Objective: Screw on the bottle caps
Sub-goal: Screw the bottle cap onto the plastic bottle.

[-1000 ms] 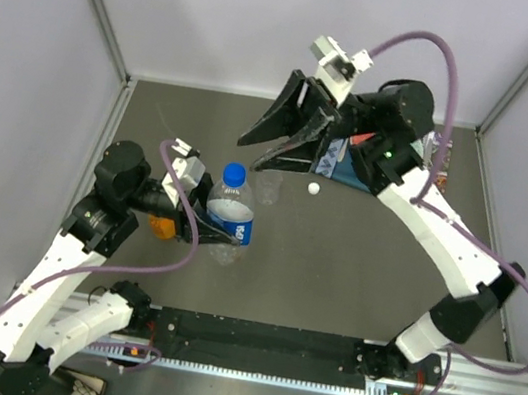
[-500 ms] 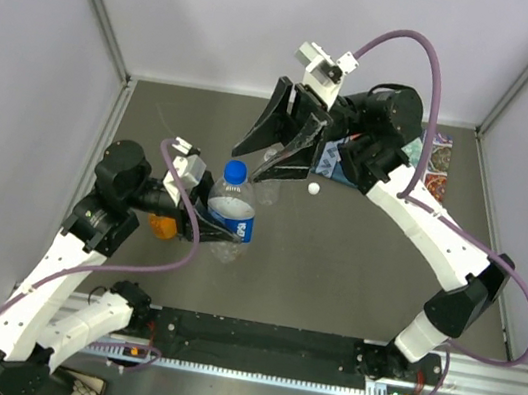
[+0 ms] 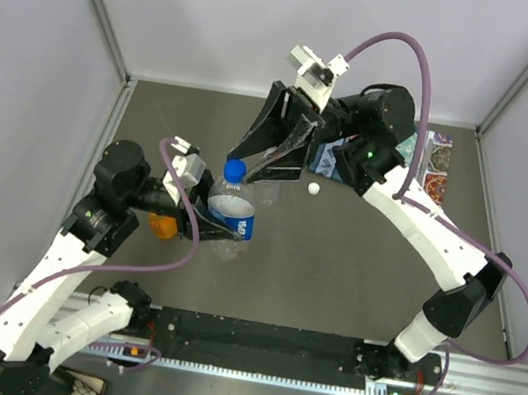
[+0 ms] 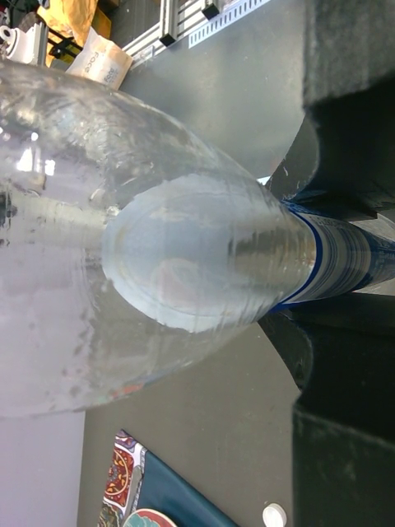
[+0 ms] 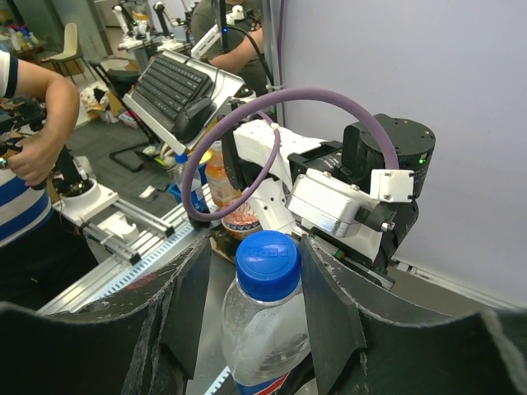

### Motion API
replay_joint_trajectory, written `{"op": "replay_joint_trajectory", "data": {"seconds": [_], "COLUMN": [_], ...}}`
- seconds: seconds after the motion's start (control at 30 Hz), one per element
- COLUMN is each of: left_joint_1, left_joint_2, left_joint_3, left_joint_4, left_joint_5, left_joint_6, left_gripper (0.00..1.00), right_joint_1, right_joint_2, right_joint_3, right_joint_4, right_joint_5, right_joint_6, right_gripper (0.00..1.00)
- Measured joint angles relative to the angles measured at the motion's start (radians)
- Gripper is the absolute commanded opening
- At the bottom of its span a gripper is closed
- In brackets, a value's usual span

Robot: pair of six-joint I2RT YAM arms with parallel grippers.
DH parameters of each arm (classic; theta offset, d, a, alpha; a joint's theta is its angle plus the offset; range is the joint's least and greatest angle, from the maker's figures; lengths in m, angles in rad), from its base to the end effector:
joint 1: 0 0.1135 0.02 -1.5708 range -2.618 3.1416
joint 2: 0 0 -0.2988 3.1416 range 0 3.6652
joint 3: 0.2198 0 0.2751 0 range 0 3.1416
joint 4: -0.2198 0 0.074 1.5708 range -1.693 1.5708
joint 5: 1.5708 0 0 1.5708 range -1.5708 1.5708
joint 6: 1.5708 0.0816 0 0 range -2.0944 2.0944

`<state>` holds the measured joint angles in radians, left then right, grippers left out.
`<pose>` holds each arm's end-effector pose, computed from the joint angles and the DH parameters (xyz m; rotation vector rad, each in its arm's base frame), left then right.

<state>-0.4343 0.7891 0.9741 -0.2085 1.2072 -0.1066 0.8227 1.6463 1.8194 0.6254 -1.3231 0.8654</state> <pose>0.1179 -0.1388 0.4315 1.2073 1.2791 -1.3500 0.1884 0.3194 0.5841 -1.4841 0.8157 1.8464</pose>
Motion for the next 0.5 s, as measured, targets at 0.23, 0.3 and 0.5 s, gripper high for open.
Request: {"op": "replay_joint_trajectory", "data": {"seconds": [0.23,0.3,0.5], "left_joint_1": [0.0,0.0,-0.001], "left_joint_2": [-0.002,-0.002,-0.003], "left_joint_3": [0.0,0.0,0.0], "left_joint_4": [0.0,0.0,0.0], "left_joint_5": [-0.013,-0.019,-0.024], "left_joint_6": [0.0,0.0,0.005], "left_gripper": [0.0,0.0,0.0], "right_joint_1": [0.003,0.007,0.011], "right_joint_2": [0.013,0.018,0.021], "right_joint_3": [0.0,0.0,0.0], "right_joint_4": [-0.005,-0.007,-0.013], "right_joint_5": [0.001,0.002,0.005], "right_joint_6": [0.002,0.002,0.002], "right_gripper": [0.44,0.41,0.25]}}
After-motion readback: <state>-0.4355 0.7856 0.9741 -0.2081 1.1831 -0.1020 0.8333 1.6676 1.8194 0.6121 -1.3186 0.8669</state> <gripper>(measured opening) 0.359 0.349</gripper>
